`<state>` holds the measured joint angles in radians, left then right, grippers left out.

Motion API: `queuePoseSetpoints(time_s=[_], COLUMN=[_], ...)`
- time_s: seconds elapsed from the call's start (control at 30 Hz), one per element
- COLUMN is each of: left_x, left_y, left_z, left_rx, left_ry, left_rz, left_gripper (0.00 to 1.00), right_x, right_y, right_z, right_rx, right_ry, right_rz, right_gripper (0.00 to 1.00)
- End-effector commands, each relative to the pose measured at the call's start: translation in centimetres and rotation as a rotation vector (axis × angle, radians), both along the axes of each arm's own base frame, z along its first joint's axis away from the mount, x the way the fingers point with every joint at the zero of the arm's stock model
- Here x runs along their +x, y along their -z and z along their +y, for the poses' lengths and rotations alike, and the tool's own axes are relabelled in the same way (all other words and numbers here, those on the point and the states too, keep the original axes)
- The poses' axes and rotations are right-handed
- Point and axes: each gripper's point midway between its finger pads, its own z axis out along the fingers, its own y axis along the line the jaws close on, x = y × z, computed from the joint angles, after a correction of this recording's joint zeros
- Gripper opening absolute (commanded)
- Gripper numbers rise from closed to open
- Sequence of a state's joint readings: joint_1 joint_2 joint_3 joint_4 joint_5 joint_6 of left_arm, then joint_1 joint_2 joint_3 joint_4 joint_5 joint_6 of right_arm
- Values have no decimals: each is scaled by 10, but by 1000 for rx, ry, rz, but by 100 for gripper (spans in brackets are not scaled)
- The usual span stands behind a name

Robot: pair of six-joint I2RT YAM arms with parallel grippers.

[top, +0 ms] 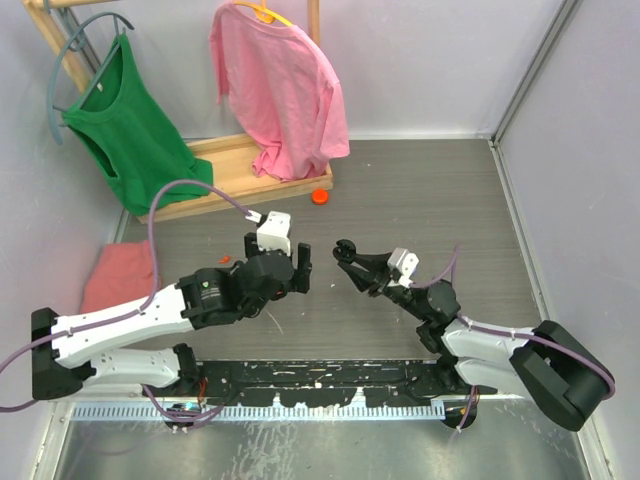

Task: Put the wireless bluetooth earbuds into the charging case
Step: Pick up the earbud from the center of the board.

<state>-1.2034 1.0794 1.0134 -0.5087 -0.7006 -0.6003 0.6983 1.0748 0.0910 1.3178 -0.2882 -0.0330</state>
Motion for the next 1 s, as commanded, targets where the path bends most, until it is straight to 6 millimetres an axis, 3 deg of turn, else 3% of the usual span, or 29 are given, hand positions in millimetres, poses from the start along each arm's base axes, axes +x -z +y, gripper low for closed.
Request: queuePoseSetpoints(time_s=[0.0,0.3,0.6,0.97], left_x=[-5,11,30,39], left_y=[19,80,135,178], left_z=[9,11,-3,-8], left_rx=[31,96,78,150], left_ry=[-53,-79,-63,-81], left_rz=[100,295,500,619], left_gripper=[78,78,75,66], right_x=[0,1,1,2], right_y=[-10,4,15,16], right_z=[-7,-15,-15,-16], right_rx=[22,1,-7,-9], right_ry=[37,72,73,80], right_rz=[-40,-18,0,6], right_gripper=[1,1,1,1])
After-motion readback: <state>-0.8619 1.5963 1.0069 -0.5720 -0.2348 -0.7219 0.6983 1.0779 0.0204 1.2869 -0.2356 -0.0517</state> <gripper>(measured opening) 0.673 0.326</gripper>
